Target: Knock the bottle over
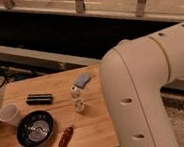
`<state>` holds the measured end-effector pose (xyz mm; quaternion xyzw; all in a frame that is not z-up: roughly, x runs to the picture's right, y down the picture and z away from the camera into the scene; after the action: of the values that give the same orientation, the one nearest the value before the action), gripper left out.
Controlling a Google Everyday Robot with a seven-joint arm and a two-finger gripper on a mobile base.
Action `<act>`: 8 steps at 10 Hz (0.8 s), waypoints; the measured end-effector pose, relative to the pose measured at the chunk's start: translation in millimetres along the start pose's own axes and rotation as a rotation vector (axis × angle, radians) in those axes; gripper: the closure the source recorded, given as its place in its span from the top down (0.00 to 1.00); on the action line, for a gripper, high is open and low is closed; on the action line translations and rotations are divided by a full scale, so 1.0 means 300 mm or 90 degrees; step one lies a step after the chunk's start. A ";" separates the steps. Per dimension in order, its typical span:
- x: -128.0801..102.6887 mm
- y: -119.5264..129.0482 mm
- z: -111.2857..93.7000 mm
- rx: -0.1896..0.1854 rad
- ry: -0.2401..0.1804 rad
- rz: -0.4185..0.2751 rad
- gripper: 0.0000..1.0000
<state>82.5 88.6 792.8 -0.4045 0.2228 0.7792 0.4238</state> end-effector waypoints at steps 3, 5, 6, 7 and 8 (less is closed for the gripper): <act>0.082 0.127 0.049 -0.016 0.012 -0.070 0.80; 0.187 0.309 0.107 -0.017 0.019 -0.156 0.80; 0.240 0.368 0.131 -0.012 0.028 -0.209 0.80; 0.280 0.407 0.145 -0.010 0.036 -0.263 0.80; 0.327 0.446 0.158 -0.008 0.045 -0.348 0.79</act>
<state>-81.7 96.0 740.2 -0.4789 0.1152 0.6230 0.6076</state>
